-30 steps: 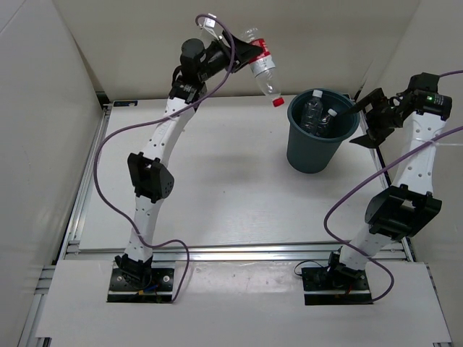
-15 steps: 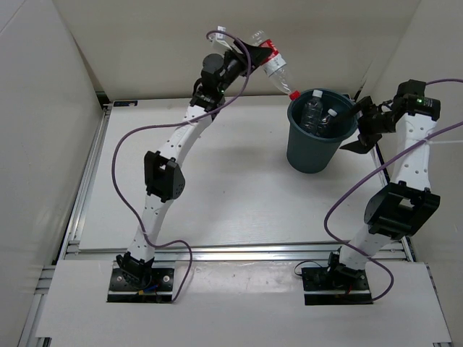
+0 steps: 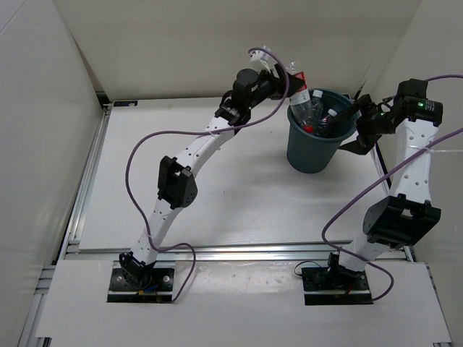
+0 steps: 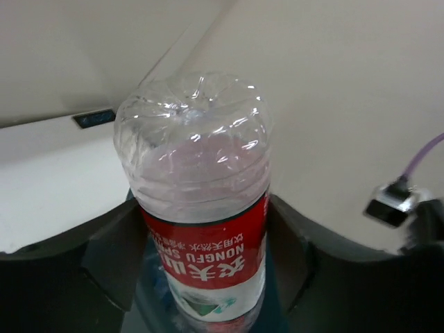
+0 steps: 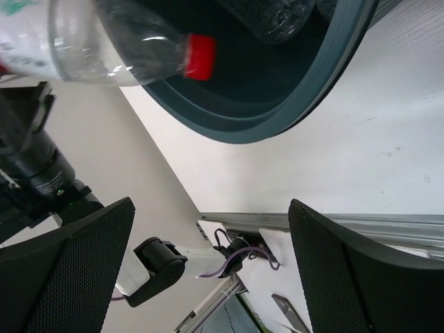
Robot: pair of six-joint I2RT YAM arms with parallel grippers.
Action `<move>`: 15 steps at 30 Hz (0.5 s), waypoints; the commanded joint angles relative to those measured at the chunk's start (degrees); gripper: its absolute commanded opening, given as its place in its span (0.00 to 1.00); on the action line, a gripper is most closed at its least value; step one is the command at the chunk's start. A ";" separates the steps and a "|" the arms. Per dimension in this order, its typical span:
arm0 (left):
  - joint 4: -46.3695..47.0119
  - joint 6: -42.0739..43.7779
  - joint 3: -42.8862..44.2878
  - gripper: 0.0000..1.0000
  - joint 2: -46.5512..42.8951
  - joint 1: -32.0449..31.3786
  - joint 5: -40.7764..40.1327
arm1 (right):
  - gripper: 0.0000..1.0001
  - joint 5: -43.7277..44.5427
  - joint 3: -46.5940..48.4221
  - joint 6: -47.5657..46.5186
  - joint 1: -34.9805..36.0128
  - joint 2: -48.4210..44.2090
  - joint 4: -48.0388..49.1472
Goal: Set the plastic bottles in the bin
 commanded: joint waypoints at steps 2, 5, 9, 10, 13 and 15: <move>-6.32 9.71 -2.19 0.89 -2.75 -2.51 -0.16 | 0.95 0.40 1.78 -1.02 -0.11 -2.55 -0.50; -9.30 13.22 -5.44 1.00 -6.17 -3.66 -0.16 | 0.96 0.40 1.78 -0.41 -0.11 -2.55 0.72; -14.40 17.54 -9.82 1.00 -12.74 -4.28 -1.30 | 0.96 1.45 1.17 0.12 -0.11 -2.55 1.43; -14.42 17.54 -11.94 1.00 -14.69 -4.28 -2.09 | 0.96 1.45 1.86 0.12 -0.11 -1.94 1.43; -17.65 21.05 -16.08 1.00 -21.35 -4.28 -4.90 | 0.97 1.45 7.39 0.12 -0.11 -0.35 1.43; -20.03 24.47 -16.79 1.00 -24.62 -4.28 -6.66 | 0.99 1.45 10.38 0.12 -0.11 1.57 1.43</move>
